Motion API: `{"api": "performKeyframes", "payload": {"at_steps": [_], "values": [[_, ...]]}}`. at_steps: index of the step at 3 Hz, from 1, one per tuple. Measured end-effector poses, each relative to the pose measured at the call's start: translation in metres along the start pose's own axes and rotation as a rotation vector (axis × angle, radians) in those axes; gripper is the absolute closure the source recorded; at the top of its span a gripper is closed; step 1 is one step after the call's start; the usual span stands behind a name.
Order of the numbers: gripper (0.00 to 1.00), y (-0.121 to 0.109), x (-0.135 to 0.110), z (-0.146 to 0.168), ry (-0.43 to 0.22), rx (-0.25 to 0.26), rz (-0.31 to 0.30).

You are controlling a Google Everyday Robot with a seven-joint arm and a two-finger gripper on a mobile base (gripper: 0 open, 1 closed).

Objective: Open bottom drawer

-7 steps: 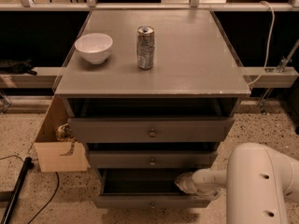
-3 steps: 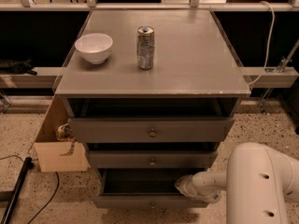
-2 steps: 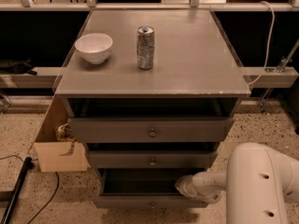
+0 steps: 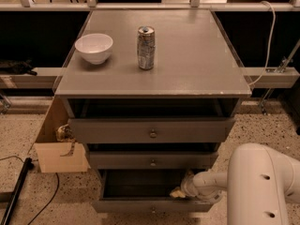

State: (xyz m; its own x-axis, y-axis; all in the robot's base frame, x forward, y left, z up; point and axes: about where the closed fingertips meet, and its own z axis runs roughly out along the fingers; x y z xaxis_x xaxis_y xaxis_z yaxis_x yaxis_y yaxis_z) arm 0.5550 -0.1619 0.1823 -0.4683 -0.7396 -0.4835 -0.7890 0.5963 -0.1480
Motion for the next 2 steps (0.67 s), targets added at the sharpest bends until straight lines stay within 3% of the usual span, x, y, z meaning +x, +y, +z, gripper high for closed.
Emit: {"api": "performKeyframes", "payload": {"at_steps": [2], "values": [[0.0, 0.017, 0.033, -0.009, 0.047, -0.042, 0.064]]}}
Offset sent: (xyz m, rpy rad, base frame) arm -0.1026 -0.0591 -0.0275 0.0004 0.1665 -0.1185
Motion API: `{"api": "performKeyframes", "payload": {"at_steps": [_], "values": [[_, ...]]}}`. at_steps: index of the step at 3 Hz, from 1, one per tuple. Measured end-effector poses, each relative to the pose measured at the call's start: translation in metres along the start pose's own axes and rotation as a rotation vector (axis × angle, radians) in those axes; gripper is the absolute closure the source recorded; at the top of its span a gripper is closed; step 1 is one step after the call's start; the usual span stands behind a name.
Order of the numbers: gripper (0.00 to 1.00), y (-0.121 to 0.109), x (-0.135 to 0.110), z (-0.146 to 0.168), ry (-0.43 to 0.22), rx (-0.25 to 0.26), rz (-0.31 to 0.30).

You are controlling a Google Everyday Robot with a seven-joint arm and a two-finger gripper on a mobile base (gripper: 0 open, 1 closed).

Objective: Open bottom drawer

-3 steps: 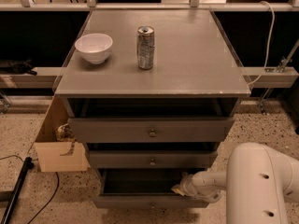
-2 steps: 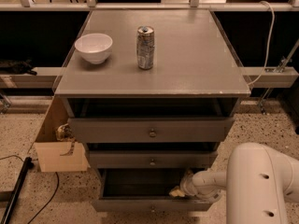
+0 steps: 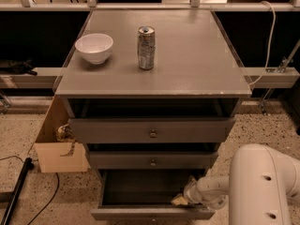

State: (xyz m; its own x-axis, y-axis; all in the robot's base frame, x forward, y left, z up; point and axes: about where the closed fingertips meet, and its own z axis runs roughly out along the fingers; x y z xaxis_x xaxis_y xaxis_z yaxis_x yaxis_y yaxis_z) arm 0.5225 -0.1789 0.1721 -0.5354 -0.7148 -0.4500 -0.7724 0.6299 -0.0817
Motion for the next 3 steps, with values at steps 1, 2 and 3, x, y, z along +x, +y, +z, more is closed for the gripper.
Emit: {"api": "performKeyframes", "payload": {"at_steps": [1, 2, 3], "values": [[0.0, 0.0, 0.0, 0.0, 0.0, 0.0, 0.0], [0.18, 0.0, 0.0, 0.0, 0.0, 0.0, 0.0], [0.41, -0.0005, -0.0027, -0.0052, 0.0, 0.0, 0.0]]}}
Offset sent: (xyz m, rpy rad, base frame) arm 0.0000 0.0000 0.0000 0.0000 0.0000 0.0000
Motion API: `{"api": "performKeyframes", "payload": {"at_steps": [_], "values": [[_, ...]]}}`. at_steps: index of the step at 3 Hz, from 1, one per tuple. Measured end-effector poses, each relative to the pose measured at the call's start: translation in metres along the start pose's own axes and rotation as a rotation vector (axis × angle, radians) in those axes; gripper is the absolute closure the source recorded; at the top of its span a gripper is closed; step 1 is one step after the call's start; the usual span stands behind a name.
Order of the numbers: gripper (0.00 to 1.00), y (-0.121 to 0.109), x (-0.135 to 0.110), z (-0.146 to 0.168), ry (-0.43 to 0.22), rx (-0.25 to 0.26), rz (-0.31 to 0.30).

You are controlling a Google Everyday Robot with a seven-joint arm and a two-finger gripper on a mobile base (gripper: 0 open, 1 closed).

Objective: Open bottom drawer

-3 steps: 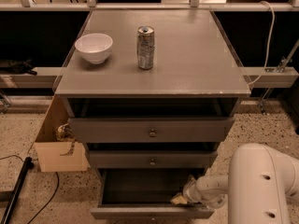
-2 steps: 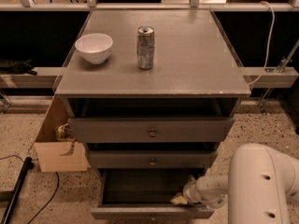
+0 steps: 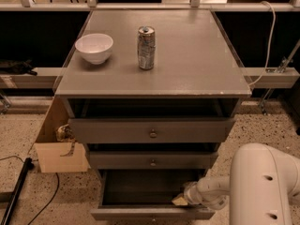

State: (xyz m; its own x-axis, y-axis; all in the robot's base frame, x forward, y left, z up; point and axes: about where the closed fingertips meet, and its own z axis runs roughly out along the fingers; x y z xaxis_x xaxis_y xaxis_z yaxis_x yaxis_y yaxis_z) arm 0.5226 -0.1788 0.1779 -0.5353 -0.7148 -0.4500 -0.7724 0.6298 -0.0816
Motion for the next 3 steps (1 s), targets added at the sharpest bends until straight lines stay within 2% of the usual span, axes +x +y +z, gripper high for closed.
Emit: {"api": "performKeyframes", "payload": {"at_steps": [1, 2, 3], "values": [[0.65, 0.0, -0.002, -0.004, 0.0, 0.0, -0.001], [0.88, 0.009, 0.011, 0.005, 0.004, 0.001, 0.005], [1.0, 0.018, 0.022, 0.016, 0.006, 0.001, 0.012]]}}
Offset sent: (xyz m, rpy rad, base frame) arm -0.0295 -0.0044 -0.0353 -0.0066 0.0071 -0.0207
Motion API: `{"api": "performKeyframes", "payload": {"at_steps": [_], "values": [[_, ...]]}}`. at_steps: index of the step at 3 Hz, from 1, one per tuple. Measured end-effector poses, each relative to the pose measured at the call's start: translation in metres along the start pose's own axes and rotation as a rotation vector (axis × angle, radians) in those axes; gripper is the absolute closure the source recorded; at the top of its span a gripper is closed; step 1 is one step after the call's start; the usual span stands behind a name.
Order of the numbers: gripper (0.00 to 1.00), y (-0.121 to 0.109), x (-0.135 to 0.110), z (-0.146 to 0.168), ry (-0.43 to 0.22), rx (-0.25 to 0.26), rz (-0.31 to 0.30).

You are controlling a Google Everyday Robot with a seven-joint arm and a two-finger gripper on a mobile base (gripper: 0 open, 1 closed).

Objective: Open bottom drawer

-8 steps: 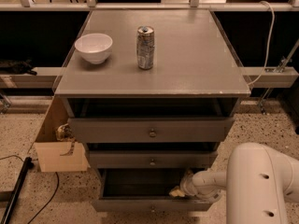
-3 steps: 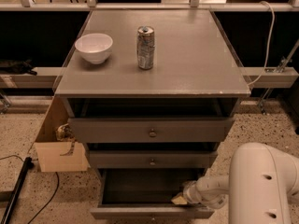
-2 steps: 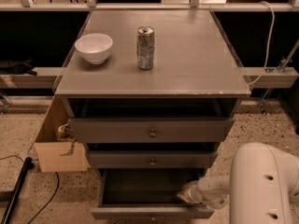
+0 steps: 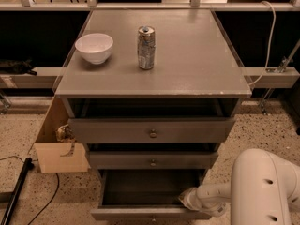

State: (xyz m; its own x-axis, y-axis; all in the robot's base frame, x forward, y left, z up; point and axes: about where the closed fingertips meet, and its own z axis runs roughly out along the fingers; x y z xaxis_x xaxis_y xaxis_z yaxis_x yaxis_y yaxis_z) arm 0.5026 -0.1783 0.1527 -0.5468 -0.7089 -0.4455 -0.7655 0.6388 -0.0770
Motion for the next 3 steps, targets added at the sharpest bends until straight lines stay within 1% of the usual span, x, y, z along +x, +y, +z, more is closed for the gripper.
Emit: {"api": "performKeyframes", "payload": {"at_steps": [1, 2, 3], "values": [[1.0, 0.0068, 0.0098, -0.0017, 0.007, 0.007, 0.011], [1.0, 0.0062, 0.0116, -0.0054, 0.012, 0.013, 0.014], [1.0, 0.0035, 0.0179, -0.0113, 0.027, 0.019, 0.032]]}}
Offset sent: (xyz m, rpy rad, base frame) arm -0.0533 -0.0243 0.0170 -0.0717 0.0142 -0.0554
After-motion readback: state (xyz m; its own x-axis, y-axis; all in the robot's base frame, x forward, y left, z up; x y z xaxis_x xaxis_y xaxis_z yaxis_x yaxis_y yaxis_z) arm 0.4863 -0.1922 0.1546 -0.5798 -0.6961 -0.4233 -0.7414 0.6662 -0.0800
